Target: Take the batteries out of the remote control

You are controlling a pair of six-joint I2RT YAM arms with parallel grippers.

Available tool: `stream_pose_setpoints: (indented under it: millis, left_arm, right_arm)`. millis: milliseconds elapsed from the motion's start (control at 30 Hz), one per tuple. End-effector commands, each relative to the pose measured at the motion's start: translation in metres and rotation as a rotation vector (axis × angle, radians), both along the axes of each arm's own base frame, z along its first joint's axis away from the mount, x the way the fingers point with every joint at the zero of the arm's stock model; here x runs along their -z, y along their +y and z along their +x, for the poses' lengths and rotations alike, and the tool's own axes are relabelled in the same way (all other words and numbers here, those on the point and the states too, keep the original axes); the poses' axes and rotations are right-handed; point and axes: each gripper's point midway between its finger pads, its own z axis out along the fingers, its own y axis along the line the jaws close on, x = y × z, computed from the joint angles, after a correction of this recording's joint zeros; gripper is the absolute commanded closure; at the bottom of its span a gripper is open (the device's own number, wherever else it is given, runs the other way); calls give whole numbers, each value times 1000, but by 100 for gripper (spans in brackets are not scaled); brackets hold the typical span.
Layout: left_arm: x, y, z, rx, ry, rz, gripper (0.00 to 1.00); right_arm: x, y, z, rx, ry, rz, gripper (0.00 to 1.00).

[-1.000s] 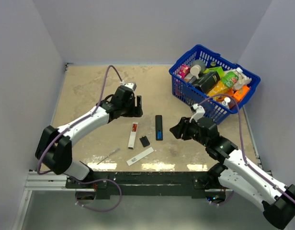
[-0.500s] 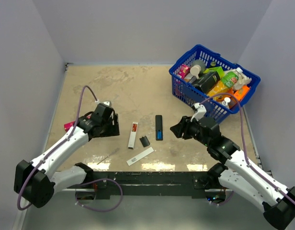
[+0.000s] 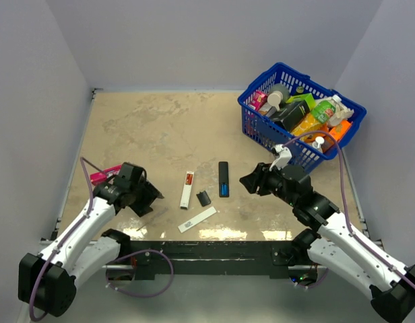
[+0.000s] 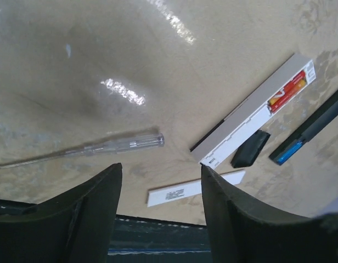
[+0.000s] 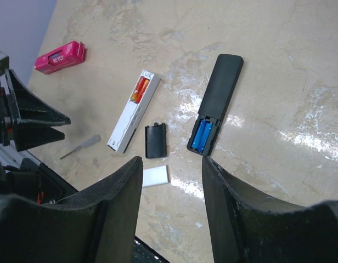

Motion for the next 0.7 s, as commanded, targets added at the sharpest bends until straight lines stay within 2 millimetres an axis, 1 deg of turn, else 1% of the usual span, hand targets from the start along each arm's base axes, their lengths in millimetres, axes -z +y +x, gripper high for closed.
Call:
stream_pose_setpoints:
  millis: [0, 67, 100, 167, 300, 400, 433, 533, 567, 667]
  left_arm:
    - [-3, -13, -3, -291, 55, -204, 37]
    - [1, -7, -4, -392, 62, -218, 36]
    - [-1, -4, -4, -425, 49, -223, 36]
    - [6, 8, -6, -511, 57, -191, 36]
    - [13, 21, -8, -610, 63, -155, 36]
    - [19, 19, -7, -645, 90, -167, 37]
    - [19, 18, -6, -657, 96, -176, 37]
    - [24, 20, -11, -692, 157, -137, 39]
    - [28, 22, -14, -703, 183, -112, 39]
    - [39, 17, -14, -705, 230, -109, 41]
  right_arm:
    - [-17, -1, 0, 6, -37, 28, 50]
    - [-18, -2, -1, 7, -37, 27, 50]
    - [-19, -3, -1, 8, -38, 26, 50]
    - [-21, -3, -2, 6, -41, 31, 50]
    - [-21, -3, -2, 5, -41, 33, 50]
    - [-22, -2, -3, 1, -42, 38, 50]
    - [-22, -2, -3, 1, -40, 37, 50]
    - [-20, -2, -3, 1, -34, 38, 50]
    - [-20, -1, -3, -2, -33, 42, 50]
    - [-19, 0, -3, -4, -28, 44, 50]
